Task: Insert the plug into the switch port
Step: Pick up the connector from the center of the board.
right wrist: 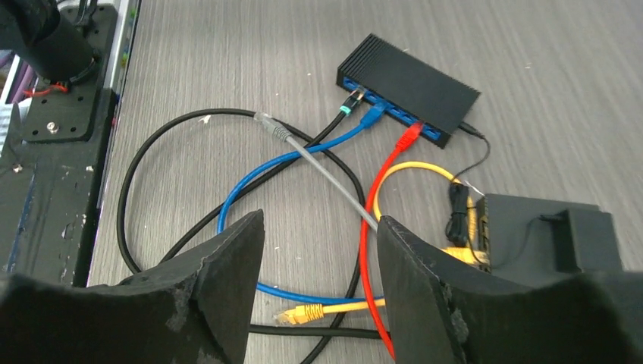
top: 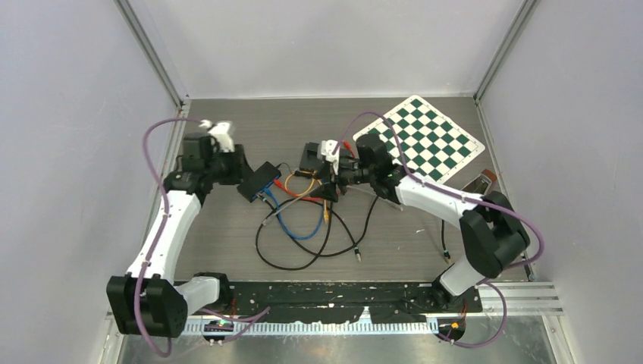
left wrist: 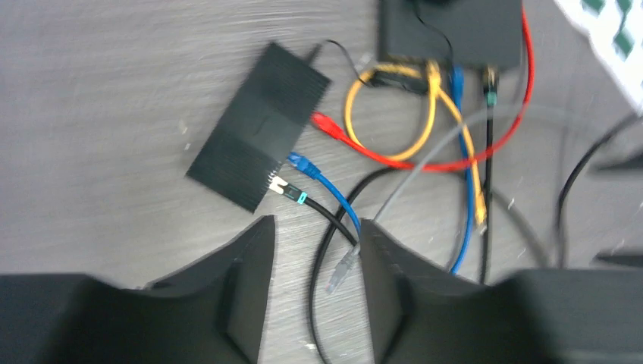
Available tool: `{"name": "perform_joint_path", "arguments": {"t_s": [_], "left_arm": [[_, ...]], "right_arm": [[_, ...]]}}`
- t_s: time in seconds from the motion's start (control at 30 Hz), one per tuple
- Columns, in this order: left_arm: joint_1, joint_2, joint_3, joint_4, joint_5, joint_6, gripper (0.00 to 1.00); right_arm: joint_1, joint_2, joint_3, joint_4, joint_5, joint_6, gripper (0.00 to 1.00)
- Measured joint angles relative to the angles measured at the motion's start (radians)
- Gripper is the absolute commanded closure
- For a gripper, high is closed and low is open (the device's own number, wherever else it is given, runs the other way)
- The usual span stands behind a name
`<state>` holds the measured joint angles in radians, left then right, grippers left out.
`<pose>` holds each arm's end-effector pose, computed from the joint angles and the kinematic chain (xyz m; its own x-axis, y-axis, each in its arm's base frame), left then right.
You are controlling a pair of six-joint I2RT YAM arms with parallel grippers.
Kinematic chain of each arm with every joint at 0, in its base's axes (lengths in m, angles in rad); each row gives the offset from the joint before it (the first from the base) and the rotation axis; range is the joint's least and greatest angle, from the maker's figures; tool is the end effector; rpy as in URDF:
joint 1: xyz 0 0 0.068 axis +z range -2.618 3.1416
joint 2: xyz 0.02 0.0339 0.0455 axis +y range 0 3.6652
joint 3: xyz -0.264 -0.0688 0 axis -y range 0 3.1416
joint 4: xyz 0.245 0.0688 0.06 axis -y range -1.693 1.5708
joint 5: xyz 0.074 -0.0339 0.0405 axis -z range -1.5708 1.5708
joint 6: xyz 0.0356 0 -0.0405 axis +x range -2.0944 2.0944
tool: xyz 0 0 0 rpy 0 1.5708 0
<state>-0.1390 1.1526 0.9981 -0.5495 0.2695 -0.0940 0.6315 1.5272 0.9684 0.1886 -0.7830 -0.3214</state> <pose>0.2430 -0.0436 0.3062 -0.6696 0.0023 -0.7427 0.2729 0.9308 -0.2431 0.2600 0.2213 0.2623 0.0228 -0.2607 -0.9651 -0.9929 0.1070 -0.0523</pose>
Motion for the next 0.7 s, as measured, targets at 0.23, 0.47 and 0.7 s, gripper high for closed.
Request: {"name": "perform_joint_path", "arguments": {"t_s": [0.23,0.47,0.7], "left_arm": [[0.36,-0.097,-0.141,0.034,0.075,-0.291,0.22],[0.431,-0.161,-0.167,0.025,0.081,-0.344,0.0],[0.457,-0.232,-0.232,0.042,0.09,-0.386,0.0]], "right_arm": [[0.098,0.251,0.32,-0.276,-0.057,-0.197,0.37],[0.18,0.488,0.636,-0.577,-0.095,-0.352,0.37],[0.227,0.771,1.006,-0.835,-0.122,-0.378,0.4]]}}
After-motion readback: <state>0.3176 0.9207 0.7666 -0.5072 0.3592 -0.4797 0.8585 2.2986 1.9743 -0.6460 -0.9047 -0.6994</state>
